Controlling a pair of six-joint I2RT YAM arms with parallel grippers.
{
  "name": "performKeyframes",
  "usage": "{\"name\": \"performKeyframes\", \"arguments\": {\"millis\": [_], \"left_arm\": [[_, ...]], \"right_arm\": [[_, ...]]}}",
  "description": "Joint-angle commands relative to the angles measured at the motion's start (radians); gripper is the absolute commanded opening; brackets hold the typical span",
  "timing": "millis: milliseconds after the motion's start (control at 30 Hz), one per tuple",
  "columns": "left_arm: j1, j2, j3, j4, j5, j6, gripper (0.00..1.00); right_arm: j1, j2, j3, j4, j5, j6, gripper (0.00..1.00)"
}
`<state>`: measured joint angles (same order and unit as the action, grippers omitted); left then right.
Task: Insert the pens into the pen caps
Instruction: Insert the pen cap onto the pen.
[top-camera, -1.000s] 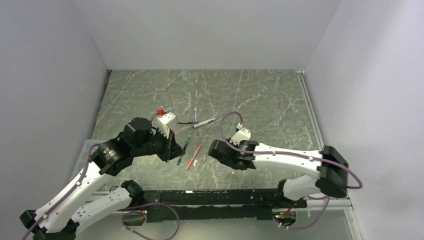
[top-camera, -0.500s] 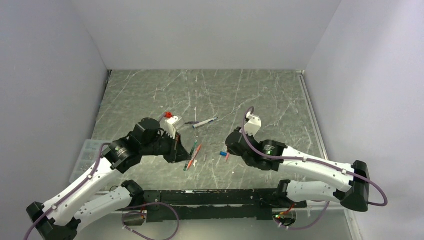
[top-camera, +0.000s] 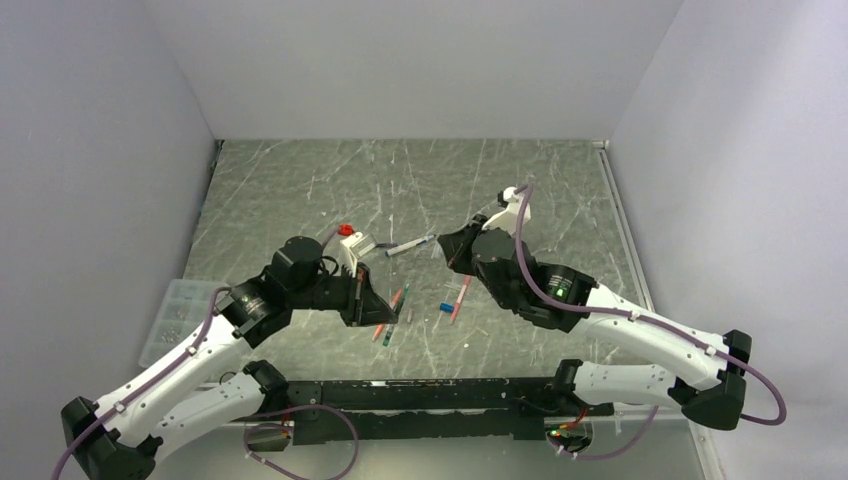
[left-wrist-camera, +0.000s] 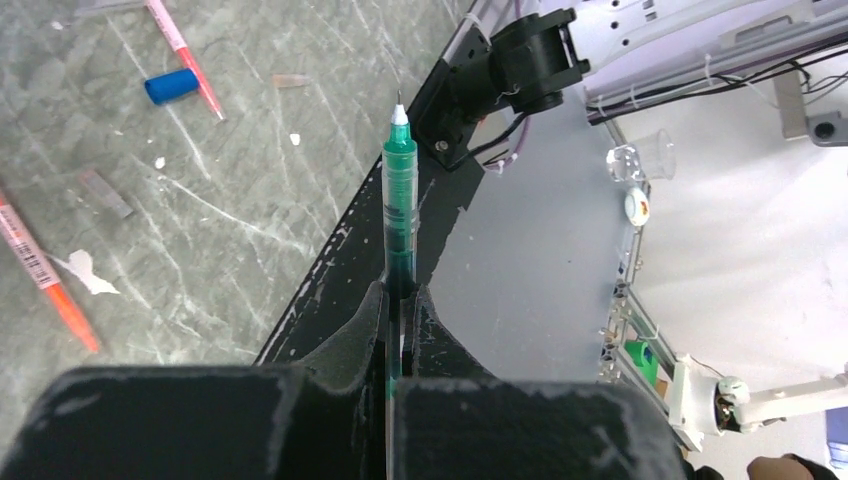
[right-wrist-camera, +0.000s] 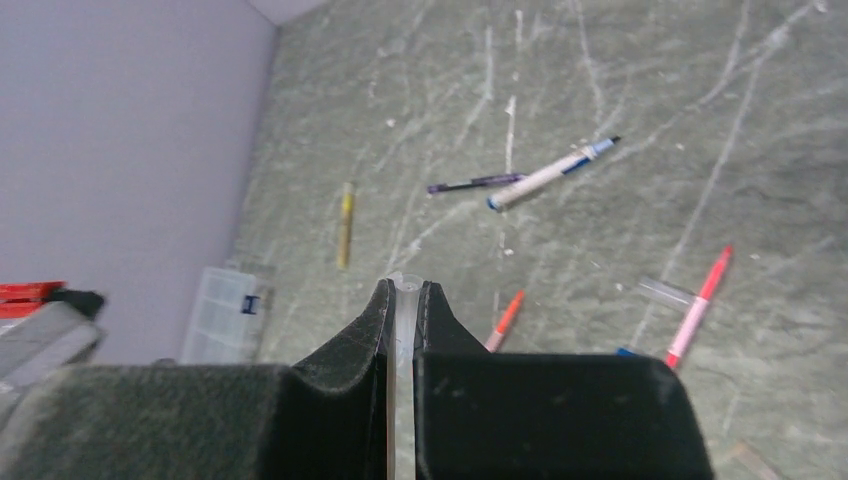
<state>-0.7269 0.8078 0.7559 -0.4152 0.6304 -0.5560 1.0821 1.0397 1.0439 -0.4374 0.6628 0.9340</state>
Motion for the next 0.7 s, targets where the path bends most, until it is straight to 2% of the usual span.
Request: {"name": "performKeyframes", "arguments": {"millis": [0, 333, 667], "left_arm": [[0.003, -0.006, -0.009, 0.132, 0.069, -0.055, 0.0], [0.003, -0.014, -0.029, 0.208, 0.07, -0.098, 0.0], [0.003, -0.048, -0.031, 0.243, 0.023, -0.132, 0.0]], "right_arm": [[-0.003, 0.003, 0.066, 0.119, -0.052, -0.053, 0.0], [-0.003, 0.0, 0.046, 0.226, -0.184, -0.054, 0.0], [-0.001, -0.013, 0.013, 0.258, -0.256, -0.047, 0.0]]}}
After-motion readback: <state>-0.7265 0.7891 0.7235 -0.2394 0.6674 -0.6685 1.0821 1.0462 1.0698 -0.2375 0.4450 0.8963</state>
